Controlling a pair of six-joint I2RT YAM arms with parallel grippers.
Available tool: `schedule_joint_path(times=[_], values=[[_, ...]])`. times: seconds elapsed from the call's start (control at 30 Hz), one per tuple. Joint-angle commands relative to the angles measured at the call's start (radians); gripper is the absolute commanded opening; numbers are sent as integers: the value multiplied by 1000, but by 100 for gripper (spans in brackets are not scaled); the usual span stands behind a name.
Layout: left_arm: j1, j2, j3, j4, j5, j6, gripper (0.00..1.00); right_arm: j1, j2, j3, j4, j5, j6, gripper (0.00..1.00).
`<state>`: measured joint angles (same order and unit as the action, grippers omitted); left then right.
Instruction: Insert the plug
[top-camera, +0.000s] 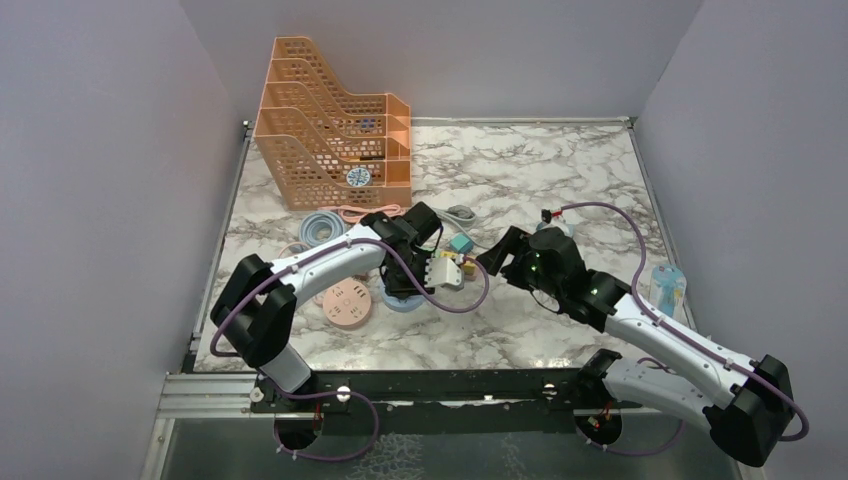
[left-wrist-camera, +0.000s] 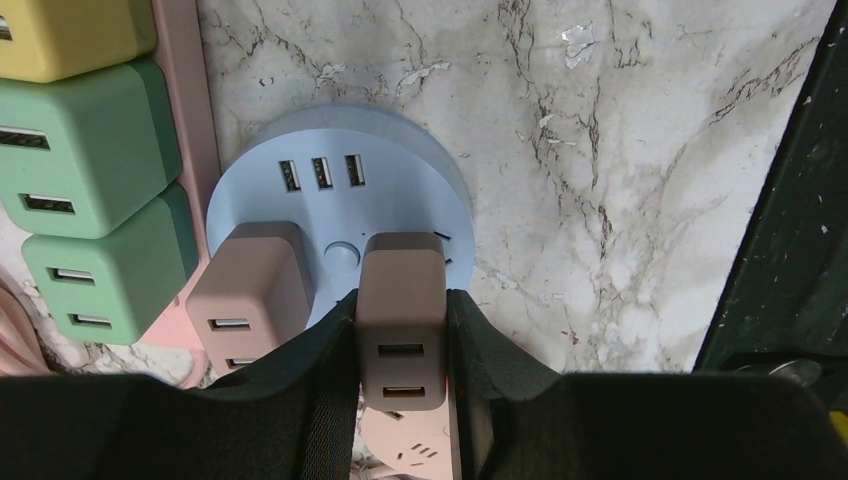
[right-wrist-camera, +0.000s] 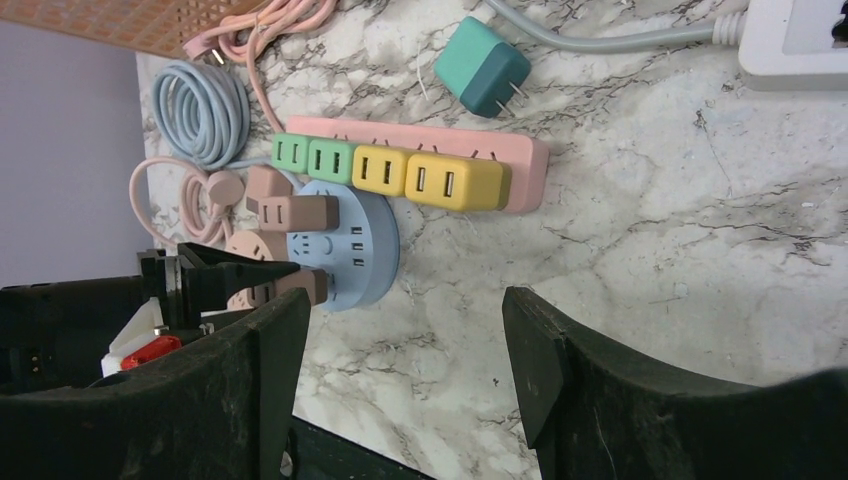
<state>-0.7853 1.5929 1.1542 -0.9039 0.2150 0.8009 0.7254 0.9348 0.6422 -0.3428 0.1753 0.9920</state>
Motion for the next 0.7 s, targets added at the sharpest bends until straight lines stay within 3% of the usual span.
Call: schedule_joint_path(times=[0.0,0.67], values=[[16,47,5,-64,27,32,0,3,-22,28,-19,41,-18,70],[40,65,84,-131,49,75,0,3,-11,42,-20,41,-23,70]])
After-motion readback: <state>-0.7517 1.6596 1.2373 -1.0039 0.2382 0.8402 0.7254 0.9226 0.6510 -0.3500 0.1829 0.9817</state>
